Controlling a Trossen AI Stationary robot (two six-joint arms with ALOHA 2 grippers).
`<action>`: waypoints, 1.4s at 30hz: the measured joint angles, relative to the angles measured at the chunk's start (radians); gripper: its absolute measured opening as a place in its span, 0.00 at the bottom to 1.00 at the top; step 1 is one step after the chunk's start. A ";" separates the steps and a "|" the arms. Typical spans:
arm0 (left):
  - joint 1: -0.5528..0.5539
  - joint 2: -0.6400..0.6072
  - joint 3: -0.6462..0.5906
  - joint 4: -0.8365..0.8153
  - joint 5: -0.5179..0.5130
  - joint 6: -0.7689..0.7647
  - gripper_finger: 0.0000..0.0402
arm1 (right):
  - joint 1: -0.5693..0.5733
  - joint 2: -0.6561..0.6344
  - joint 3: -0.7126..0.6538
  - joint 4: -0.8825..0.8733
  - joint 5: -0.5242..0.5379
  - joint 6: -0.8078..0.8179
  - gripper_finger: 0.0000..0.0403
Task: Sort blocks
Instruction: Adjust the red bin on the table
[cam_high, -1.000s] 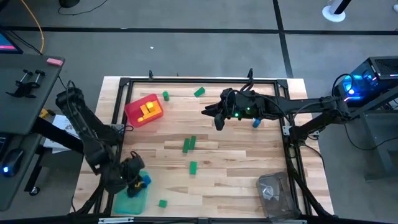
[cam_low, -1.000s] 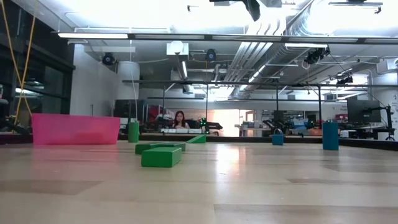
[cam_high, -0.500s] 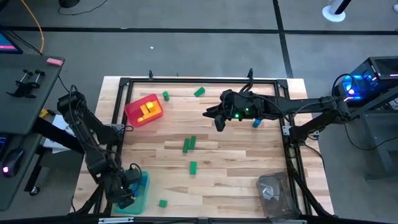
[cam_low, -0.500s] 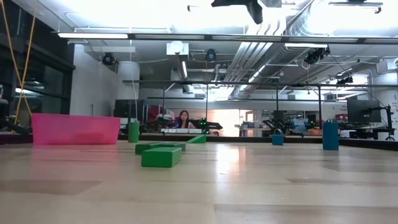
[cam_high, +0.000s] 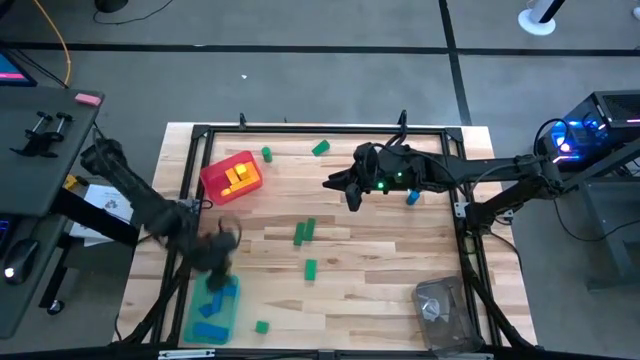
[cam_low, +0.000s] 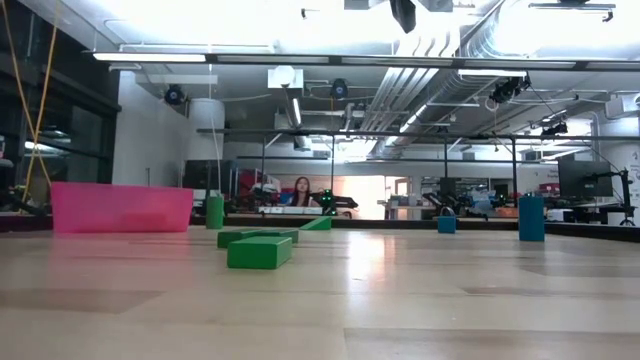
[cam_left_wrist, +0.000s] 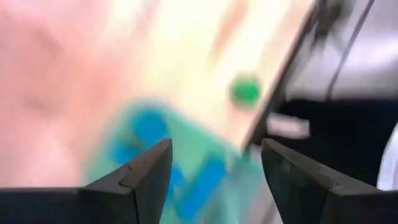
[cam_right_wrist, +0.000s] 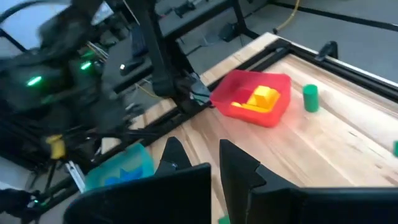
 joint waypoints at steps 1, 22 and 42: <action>0.059 -0.027 0.001 -0.023 -0.041 0.057 0.57 | 0.000 0.000 0.000 0.010 -0.005 0.000 0.00; 0.656 -0.040 -0.211 -0.383 -0.305 0.120 0.00 | -0.006 0.000 0.000 0.044 -0.010 0.036 0.00; 0.755 -0.033 -0.117 -0.330 -0.371 0.002 0.00 | -0.016 0.000 0.000 0.029 -0.008 0.001 0.00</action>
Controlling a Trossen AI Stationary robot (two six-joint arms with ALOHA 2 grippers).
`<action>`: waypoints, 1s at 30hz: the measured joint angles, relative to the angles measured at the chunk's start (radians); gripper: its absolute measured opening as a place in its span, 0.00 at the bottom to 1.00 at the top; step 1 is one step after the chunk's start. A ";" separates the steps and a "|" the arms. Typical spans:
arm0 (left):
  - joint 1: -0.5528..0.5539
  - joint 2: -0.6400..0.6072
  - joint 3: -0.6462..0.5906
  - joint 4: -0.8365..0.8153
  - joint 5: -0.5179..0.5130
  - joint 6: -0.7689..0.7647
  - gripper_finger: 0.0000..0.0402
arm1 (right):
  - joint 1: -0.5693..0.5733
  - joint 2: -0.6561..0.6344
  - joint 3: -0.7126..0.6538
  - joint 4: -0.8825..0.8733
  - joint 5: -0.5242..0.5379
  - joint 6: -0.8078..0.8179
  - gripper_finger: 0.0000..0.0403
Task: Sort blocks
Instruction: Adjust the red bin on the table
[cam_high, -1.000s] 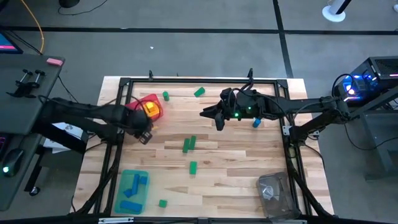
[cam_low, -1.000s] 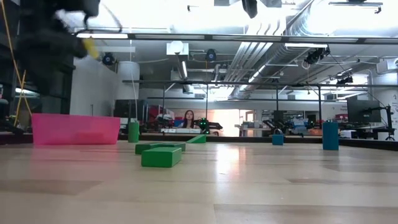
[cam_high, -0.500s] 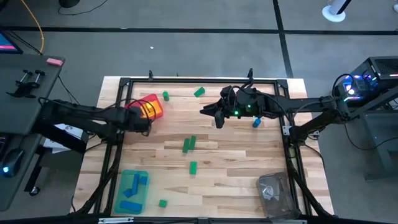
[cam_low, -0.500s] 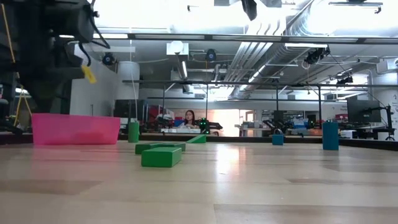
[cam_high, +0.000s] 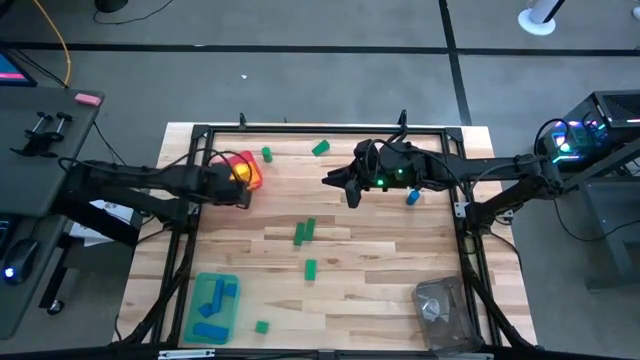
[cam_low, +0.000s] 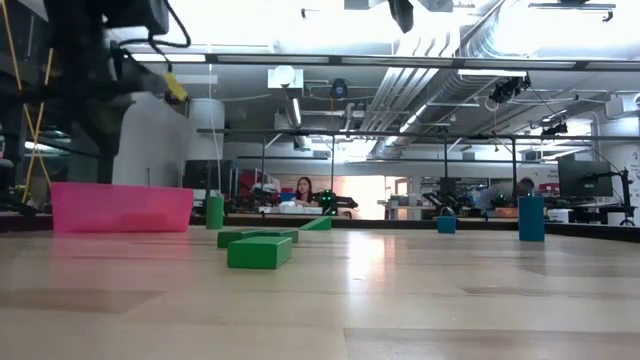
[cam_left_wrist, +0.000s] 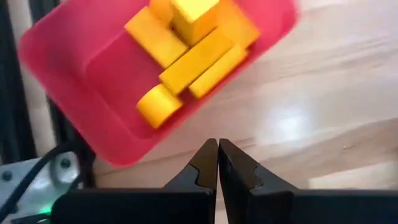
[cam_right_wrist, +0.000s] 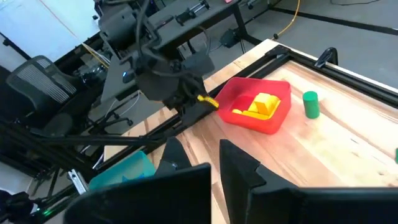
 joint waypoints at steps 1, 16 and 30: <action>0.005 0.000 0.009 0.000 -0.003 -0.019 0.00 | -0.002 0.000 0.000 0.000 0.000 -0.001 0.00; -0.278 0.268 -0.097 0.099 -0.231 -0.952 0.00 | -0.011 0.000 0.000 -0.040 -0.015 -0.035 0.00; -0.229 0.510 -0.097 0.006 -0.132 -0.974 0.00 | -0.017 0.000 0.000 -0.061 -0.056 -0.043 0.00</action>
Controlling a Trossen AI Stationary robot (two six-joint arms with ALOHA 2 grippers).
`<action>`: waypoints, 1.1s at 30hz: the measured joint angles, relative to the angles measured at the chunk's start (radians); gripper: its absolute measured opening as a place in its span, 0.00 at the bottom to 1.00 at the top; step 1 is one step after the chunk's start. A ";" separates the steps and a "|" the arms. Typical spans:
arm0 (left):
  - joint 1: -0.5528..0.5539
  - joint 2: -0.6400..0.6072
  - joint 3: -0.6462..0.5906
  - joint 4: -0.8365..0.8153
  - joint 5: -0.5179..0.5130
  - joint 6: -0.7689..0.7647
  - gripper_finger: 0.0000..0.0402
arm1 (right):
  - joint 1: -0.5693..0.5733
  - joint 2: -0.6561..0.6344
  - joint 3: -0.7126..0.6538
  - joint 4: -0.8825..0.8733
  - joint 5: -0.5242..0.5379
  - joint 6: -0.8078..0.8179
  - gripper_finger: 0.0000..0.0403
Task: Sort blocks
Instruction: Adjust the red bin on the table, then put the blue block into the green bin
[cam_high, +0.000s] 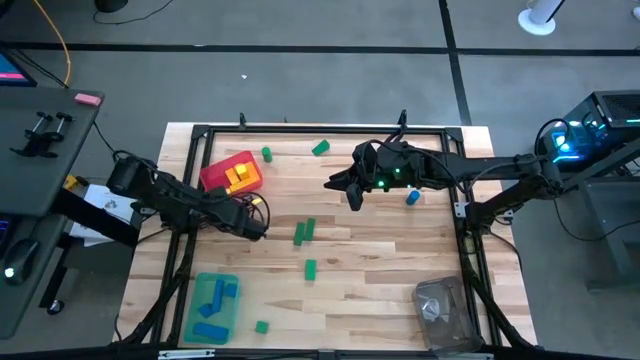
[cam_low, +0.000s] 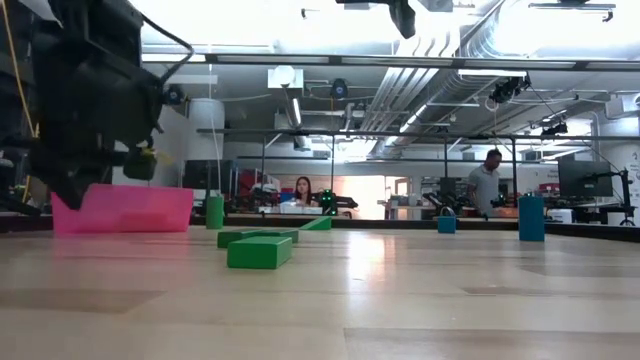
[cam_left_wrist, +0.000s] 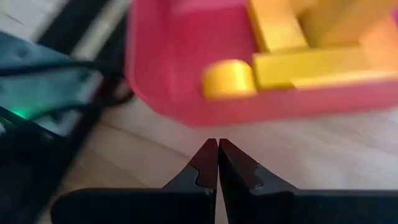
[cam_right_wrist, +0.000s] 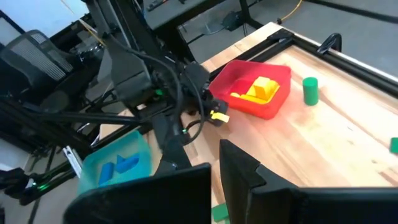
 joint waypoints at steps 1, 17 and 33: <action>0.008 0.004 0.000 -0.022 0.000 0.000 0.00 | 0.000 0.000 0.000 -0.001 -0.002 0.011 0.00; 0.201 0.007 -0.043 0.019 -0.137 0.000 0.00 | 0.000 0.000 0.000 0.000 -0.002 0.079 0.00; -0.056 -0.061 0.121 0.344 -0.027 0.620 0.00 | 0.000 0.000 0.000 0.002 -0.023 0.104 0.00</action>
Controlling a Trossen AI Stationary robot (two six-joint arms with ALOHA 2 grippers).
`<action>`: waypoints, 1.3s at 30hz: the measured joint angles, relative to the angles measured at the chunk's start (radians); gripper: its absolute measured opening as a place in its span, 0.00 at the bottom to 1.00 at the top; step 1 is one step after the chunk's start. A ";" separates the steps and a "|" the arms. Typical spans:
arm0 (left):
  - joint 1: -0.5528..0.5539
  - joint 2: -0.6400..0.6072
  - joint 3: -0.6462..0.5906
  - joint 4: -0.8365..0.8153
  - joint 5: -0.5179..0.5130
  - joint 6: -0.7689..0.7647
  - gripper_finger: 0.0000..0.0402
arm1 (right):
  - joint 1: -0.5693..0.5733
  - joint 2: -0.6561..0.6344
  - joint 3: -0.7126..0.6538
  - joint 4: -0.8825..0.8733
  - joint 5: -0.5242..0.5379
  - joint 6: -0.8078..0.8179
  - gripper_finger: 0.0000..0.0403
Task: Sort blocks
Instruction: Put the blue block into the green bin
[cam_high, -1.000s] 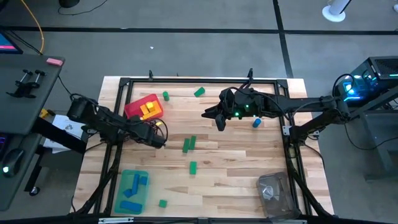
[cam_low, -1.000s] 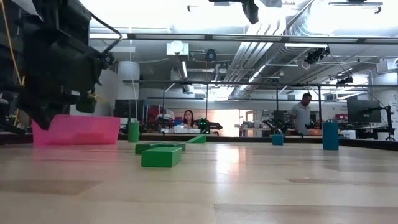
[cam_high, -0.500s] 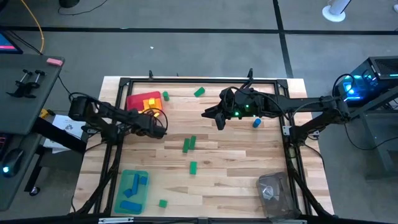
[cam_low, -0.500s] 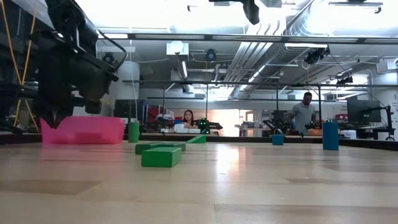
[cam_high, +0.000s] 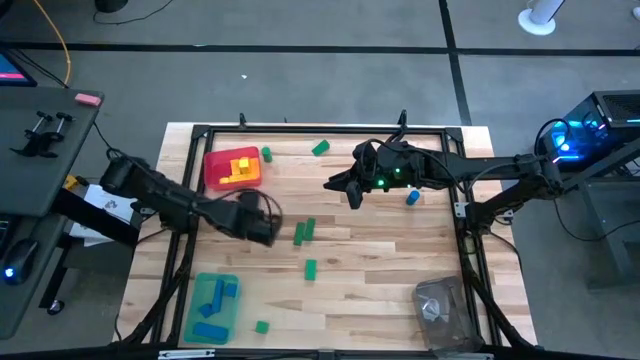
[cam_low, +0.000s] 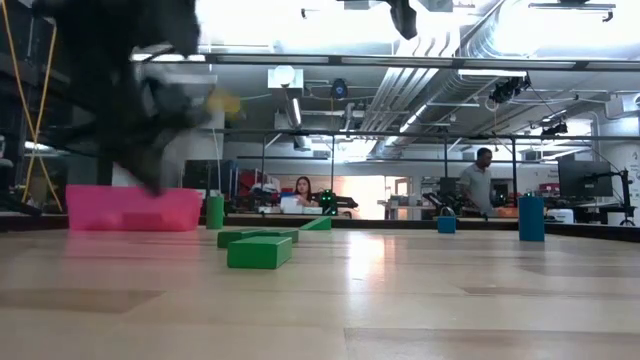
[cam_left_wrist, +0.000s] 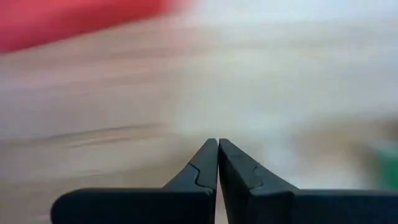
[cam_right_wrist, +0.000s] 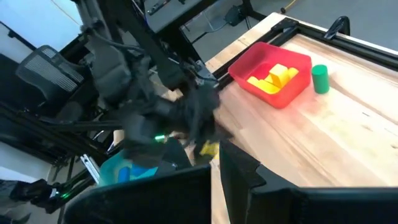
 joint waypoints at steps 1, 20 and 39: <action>-0.007 -0.007 0.019 0.071 -0.013 0.122 0.00 | 0.000 0.000 0.000 0.006 0.000 -0.001 0.00; 0.512 -0.160 0.209 0.333 0.522 1.637 0.00 | -0.242 -0.007 0.000 -0.618 0.219 0.201 0.02; 0.709 -0.276 0.186 0.828 0.899 1.262 0.00 | -0.755 0.352 0.000 -0.679 -0.028 -0.490 0.56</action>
